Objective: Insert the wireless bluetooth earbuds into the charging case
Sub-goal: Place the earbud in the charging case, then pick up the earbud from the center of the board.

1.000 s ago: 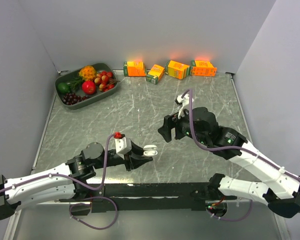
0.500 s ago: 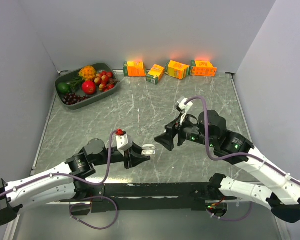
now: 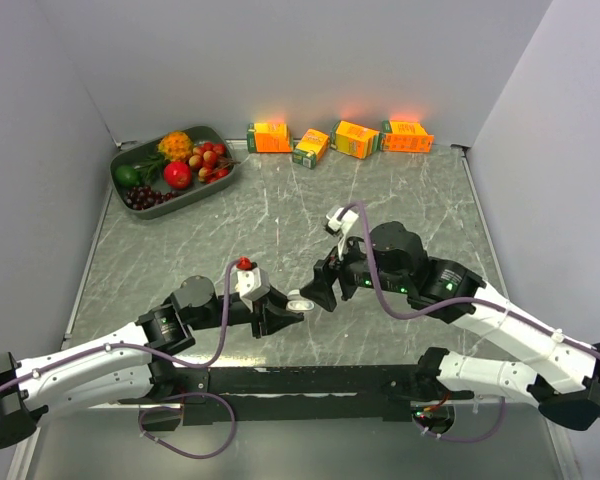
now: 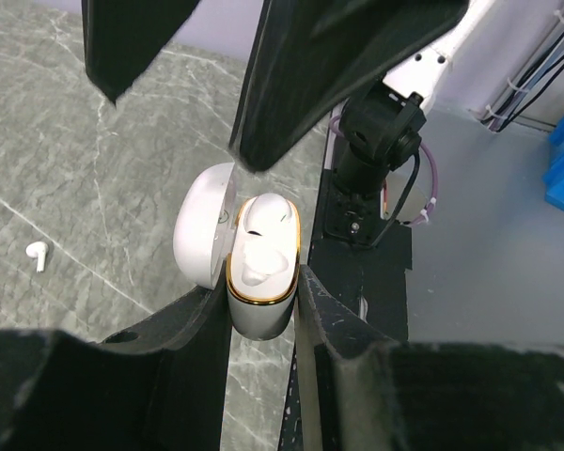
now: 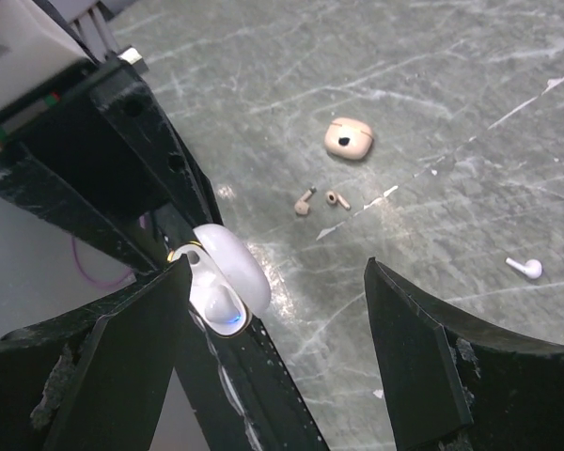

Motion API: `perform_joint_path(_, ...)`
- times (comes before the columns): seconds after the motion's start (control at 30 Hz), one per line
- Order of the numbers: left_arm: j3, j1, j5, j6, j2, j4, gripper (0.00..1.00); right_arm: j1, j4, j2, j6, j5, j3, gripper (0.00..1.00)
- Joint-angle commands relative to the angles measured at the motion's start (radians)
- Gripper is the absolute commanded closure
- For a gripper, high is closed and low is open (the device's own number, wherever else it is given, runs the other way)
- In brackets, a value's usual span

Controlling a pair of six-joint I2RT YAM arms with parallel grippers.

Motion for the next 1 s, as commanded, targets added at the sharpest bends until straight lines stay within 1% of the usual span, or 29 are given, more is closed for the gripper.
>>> perform_joint_path(0.0, 0.035, 0.004, 0.016, -0.024, 0.002, 0.079, 0.99, 0.02, -0.027, 0.024, -0.025, 0.04, 0.041, 0.18)
perform_joint_path(0.37, 0.012, 0.005, 0.006, -0.033, -0.023, 0.101, 0.99, 0.021, -0.039, 0.047, -0.005, 0.104, 0.052, 0.18)
perform_joint_path(0.73, -0.018, 0.004, 0.026, -0.006, -0.043, 0.137, 0.99, 0.02, -0.046, 0.068, 0.004, 0.124, 0.067, 0.18)
perform_joint_path(0.83, -0.015, 0.005, 0.013, -0.01, -0.043, 0.128, 0.99, 0.02, -0.049, 0.056, 0.012, 0.129, 0.083, 0.17)
perform_joint_path(0.97, -0.012, 0.005, -0.001, -0.019, -0.039, 0.111, 0.99, 0.02, -0.053, 0.023, 0.023, 0.144, 0.11, 0.12)
